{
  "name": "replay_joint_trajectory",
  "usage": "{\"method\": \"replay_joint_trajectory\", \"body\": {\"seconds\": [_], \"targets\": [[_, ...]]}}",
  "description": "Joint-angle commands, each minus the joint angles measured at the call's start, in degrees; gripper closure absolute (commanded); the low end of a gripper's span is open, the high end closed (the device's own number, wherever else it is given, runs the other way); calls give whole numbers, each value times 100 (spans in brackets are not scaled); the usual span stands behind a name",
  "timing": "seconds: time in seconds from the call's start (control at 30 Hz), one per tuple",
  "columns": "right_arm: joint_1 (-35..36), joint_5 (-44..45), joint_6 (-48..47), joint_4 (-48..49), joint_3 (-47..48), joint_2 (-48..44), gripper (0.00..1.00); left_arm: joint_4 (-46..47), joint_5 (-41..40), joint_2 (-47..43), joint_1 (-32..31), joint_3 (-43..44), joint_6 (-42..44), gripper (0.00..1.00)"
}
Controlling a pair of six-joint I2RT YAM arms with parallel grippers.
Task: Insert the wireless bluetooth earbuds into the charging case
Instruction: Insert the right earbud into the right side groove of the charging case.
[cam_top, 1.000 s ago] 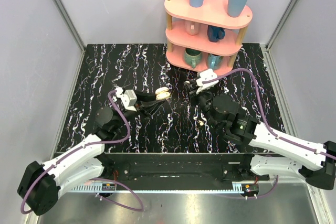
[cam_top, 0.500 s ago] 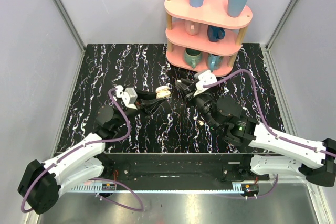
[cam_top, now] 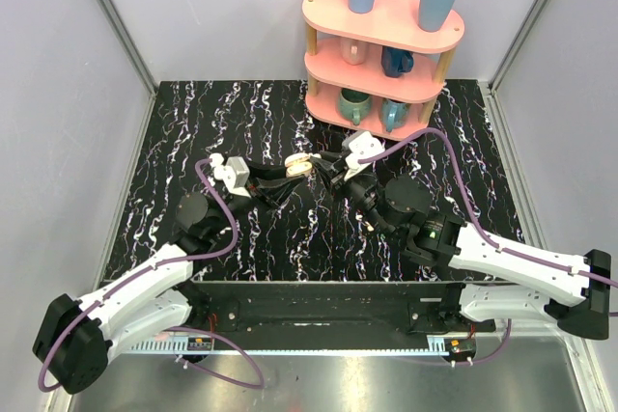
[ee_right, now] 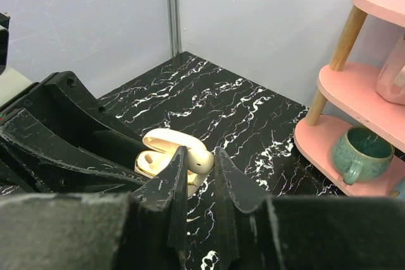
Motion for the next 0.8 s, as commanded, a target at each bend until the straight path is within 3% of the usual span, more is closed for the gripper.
{"method": "replay_joint_trajectory", "body": {"seconds": [0.0,0.77], "targets": [[50,-43,43,326,97,-56,100,256,-78,-4,-16,254,-41,100],[59,-308,79,511,150,392,100,730,344,-30,-25,105,109,100]]}}
